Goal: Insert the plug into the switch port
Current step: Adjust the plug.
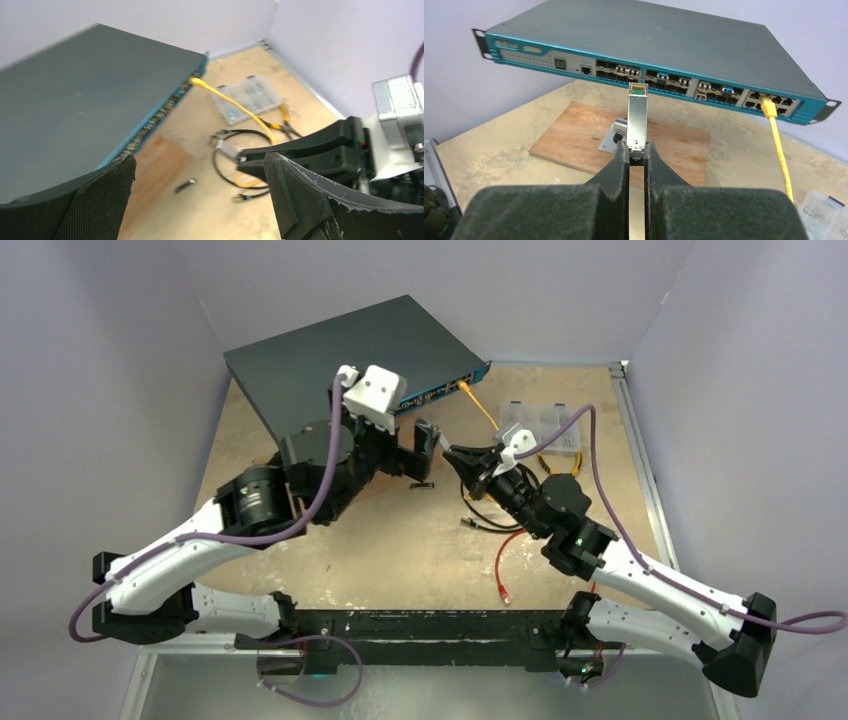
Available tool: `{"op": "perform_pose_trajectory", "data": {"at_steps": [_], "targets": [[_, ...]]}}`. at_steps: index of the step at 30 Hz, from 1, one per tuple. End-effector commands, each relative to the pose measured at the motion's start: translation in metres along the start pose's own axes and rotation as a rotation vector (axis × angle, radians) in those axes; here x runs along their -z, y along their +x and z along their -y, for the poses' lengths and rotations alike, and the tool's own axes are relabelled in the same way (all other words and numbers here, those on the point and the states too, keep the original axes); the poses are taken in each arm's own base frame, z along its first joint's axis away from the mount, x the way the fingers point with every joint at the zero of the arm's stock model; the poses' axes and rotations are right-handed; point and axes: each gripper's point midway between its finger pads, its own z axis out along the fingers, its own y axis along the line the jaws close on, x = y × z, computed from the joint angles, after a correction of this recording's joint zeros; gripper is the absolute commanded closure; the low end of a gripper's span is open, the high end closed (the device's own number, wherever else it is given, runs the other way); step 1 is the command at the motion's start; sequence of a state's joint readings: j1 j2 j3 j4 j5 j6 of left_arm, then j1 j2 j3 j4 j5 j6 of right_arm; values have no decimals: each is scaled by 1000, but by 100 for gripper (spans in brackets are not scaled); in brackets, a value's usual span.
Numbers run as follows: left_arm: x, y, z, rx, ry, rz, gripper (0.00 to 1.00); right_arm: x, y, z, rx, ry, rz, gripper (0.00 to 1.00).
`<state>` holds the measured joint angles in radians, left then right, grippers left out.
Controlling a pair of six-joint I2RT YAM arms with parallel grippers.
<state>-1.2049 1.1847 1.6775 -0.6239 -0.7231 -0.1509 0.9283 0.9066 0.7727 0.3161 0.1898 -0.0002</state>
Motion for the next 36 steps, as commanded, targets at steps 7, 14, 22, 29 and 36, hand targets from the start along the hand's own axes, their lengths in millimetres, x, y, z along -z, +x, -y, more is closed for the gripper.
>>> {"op": "perform_pose_trajectory", "data": {"at_steps": [7,14,22,29,36], "targets": [[-40,19,60,358,132,68,8,13,-20,-12,27,-93,103,100],[-77,46,42,550,213,23,29,14,-19,-11,20,-89,114,100],[-81,46,47,695,298,50,46,15,-19,-10,12,-82,121,100],[-79,54,50,813,348,49,84,19,-19,-6,-1,-60,140,100],[-76,64,49,960,373,60,100,25,-20,-7,43,-80,196,93]]}}
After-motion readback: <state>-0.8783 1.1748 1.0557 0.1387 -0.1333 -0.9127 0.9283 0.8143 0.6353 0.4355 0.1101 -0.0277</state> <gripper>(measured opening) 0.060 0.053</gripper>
